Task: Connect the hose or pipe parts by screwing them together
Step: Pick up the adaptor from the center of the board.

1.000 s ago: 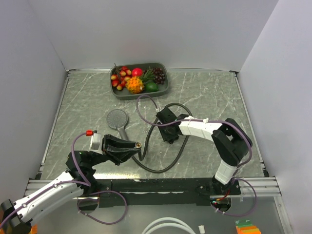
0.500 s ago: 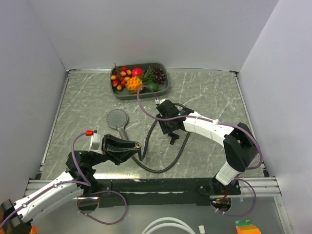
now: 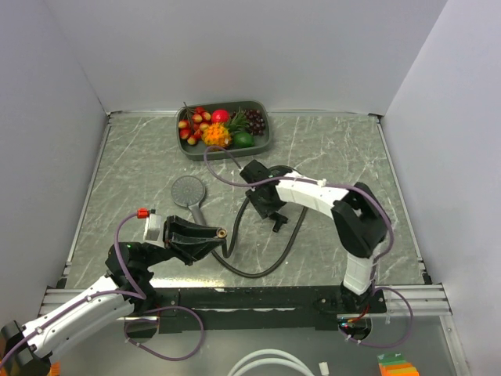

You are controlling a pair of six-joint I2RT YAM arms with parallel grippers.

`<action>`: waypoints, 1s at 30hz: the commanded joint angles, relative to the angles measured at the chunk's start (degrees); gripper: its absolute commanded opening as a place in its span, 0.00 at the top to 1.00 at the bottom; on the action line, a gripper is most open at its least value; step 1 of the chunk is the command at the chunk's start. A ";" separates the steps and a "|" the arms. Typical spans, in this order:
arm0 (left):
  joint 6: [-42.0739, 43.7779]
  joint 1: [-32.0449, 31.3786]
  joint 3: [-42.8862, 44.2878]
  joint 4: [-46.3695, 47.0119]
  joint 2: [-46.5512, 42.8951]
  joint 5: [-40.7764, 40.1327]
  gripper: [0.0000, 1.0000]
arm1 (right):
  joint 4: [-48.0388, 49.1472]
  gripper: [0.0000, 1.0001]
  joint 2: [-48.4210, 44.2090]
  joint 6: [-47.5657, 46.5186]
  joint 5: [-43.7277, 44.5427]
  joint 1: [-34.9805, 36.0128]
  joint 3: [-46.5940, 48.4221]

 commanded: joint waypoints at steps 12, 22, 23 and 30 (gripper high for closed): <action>-0.23 0.47 1.67 3.37 -1.20 1.32 0.99 | -23.00 0.50 16.97 -8.85 -1.39 -3.78 22.38; -0.06 0.64 1.58 3.72 -1.29 1.49 0.99 | -28.37 0.53 21.37 -10.96 -5.00 -3.78 25.38; -0.15 0.64 1.58 3.72 -1.38 1.50 0.99 | -28.72 0.53 21.55 -11.05 -5.00 -3.86 25.47; 0.03 0.73 1.50 3.81 -1.64 1.67 0.99 | -29.69 0.38 19.88 -10.96 -3.68 -3.78 27.40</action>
